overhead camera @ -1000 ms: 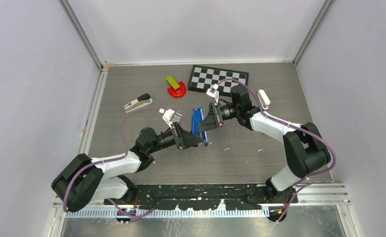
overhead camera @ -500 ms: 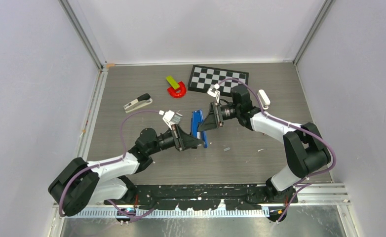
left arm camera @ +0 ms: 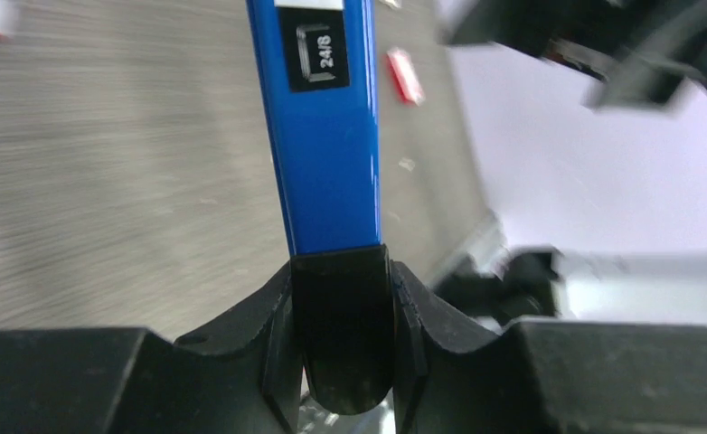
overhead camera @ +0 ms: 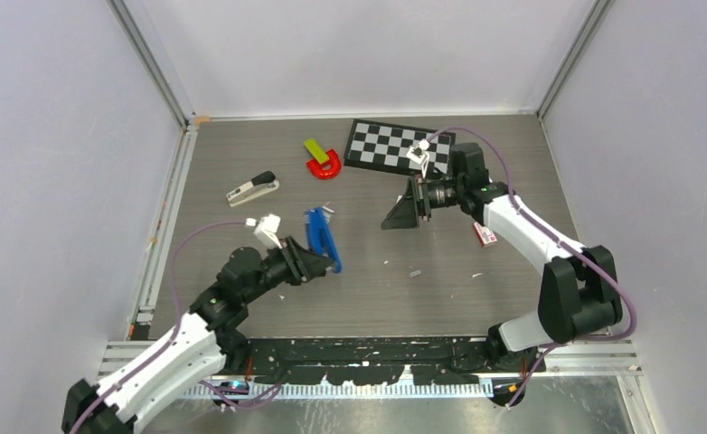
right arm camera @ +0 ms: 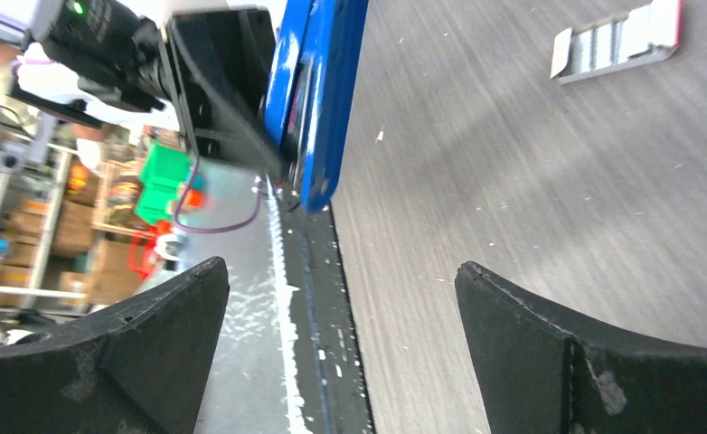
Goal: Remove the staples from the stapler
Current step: Unload the staple at the center of the board, then place the stapler at the center of the board.
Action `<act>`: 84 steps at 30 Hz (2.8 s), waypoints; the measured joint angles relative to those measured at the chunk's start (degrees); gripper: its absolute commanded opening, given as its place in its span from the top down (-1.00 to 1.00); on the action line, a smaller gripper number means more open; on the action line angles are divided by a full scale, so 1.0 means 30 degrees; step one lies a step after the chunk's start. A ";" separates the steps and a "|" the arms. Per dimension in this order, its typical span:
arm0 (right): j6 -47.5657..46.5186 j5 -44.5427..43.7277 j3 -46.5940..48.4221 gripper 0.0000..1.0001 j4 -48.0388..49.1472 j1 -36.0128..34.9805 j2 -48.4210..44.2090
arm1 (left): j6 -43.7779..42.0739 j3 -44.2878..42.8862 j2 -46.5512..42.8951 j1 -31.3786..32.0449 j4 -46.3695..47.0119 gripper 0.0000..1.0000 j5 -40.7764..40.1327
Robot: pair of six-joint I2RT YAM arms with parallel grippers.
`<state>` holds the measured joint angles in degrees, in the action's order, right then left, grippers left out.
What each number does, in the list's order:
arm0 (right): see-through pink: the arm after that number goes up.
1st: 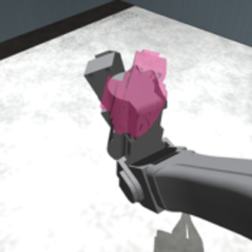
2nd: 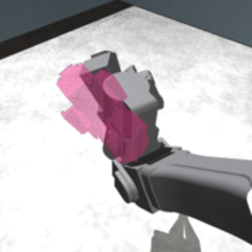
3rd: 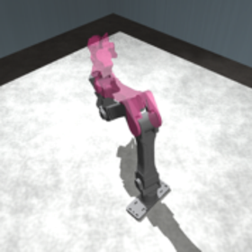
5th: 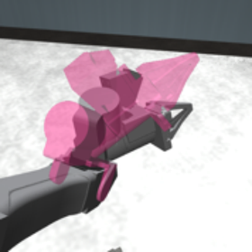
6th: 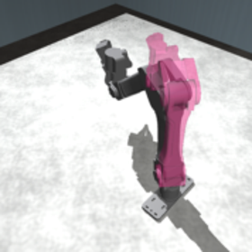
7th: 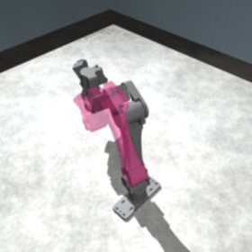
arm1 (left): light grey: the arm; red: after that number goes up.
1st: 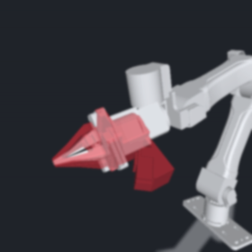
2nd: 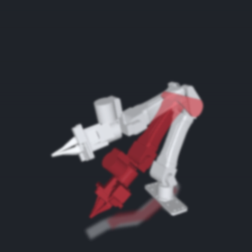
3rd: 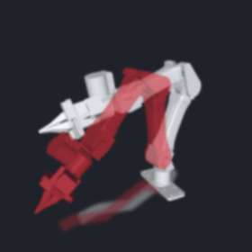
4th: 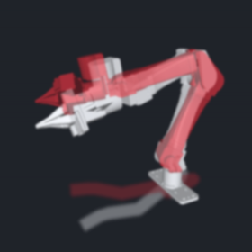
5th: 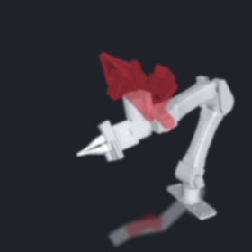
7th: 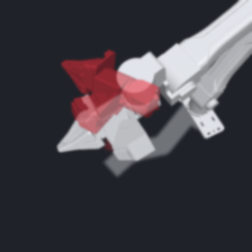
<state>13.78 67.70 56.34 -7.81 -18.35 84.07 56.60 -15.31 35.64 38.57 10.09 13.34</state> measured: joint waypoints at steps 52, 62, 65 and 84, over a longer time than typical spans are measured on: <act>-0.3548 -0.0554 0.0612 -0.99 -0.3388 0.1552 -0.2608 | -1.3974 -2.3540 2.5886 -0.7876 -1.5395 0.79 -0.5136; -0.3541 -0.0525 0.0612 -0.99 -0.3381 0.1770 -0.2608 | -1.3537 -2.5842 2.7489 -0.7898 -1.6356 -0.01 -0.5151; -0.3541 -0.0452 0.0612 -0.99 -0.3373 0.1872 -0.2608 | -1.3508 -2.5893 2.7445 -0.7898 -1.6422 -0.04 -0.5151; -0.6054 0.0233 0.0583 -0.99 -0.5064 0.3752 -0.5508 | -0.7155 -0.4452 0.7096 -0.8000 0.0852 -0.94 0.0226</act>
<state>-4.38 68.40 58.08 -23.00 -7.09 67.55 35.14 -28.67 56.93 14.57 12.64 14.02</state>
